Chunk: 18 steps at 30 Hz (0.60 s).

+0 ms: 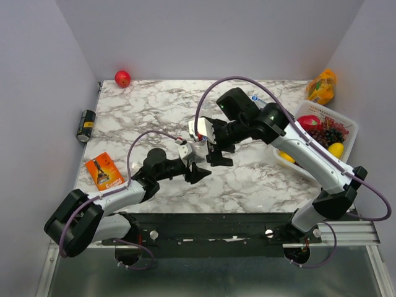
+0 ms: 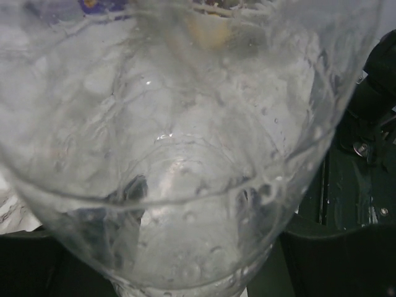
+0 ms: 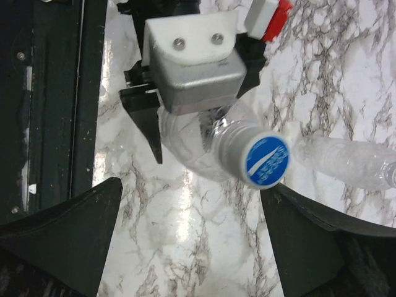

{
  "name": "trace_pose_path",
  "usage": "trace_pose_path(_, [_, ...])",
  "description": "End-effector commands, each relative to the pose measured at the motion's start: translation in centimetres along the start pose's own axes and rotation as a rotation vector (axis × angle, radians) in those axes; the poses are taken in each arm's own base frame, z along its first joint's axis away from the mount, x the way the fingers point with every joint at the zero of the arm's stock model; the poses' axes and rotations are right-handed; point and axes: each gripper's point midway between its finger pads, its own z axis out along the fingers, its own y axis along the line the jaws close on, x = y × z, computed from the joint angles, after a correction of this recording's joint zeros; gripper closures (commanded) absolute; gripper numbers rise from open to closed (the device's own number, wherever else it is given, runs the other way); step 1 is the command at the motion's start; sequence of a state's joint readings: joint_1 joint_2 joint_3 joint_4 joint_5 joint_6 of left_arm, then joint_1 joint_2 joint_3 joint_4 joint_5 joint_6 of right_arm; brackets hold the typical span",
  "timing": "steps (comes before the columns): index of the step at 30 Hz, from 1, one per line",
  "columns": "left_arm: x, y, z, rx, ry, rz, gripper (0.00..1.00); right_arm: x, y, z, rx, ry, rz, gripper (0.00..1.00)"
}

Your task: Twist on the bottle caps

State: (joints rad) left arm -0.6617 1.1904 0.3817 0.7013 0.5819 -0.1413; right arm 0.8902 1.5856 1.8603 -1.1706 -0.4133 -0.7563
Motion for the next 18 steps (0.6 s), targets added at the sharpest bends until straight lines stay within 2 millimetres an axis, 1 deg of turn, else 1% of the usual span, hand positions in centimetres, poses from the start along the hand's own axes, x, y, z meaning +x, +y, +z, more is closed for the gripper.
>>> trace_pose_path(1, [-2.6,1.6,0.0,-0.058,-0.078,-0.010,1.00,1.5,2.3,-1.3,-0.039,0.065,0.038,0.00])
trace_pose_path(3, [-2.6,1.6,0.0,-0.059,-0.078,-0.009,1.00,1.8,2.8,-1.9,-0.045,0.075,0.041,0.00])
trace_pose_path(4, [-2.5,1.5,0.0,-0.050,-0.072,0.006,1.00,2.3,3.1,-1.9,-0.050,0.093,0.052,0.00])
trace_pose_path(6, [-2.5,1.3,0.0,-0.038,-0.068,0.014,1.00,2.9,2.8,-2.2,-0.015,0.117,0.067,0.01])
trace_pose_path(8, [-1.9,1.1,-0.1,-0.018,-0.047,0.031,1.00,2.1,1.3,-2.3,0.044,0.077,0.092,0.01])
trace_pose_path(10, [-1.8,0.9,-0.2,-0.011,-0.040,0.046,1.00,1.0,-0.6,-2.2,0.101,0.045,0.099,0.00])
trace_pose_path(11, [-1.8,0.9,-0.2,-0.010,-0.040,0.052,1.00,0.0,-1.6,-2.7,0.136,0.023,0.102,0.00])
trace_pose_path(12, [-1.8,0.8,-0.2,-0.006,-0.039,0.056,1.00,0.2,-2.6,-1.6,0.142,0.047,0.117,0.00])
trace_pose_path(14, [-1.8,0.7,-0.2,0.001,-0.038,0.058,1.00,-0.2,-3.4,-1.5,0.154,0.056,0.134,0.00])
trace_pose_path(15, [-1.9,0.7,-0.1,0.004,-0.038,0.057,1.00,-1.3,-4.0,-1.9,0.159,0.032,0.128,0.00])
trace_pose_path(16, [-2.0,0.7,-0.1,0.007,-0.039,0.059,1.00,-1.1,-4.0,-1.3,0.136,0.043,0.133,0.00])
trace_pose_path(18, [-1.9,0.7,0.0,0.008,-0.034,0.060,1.00,-2.0,-4.0,-1.2,0.121,0.014,0.120,0.00])
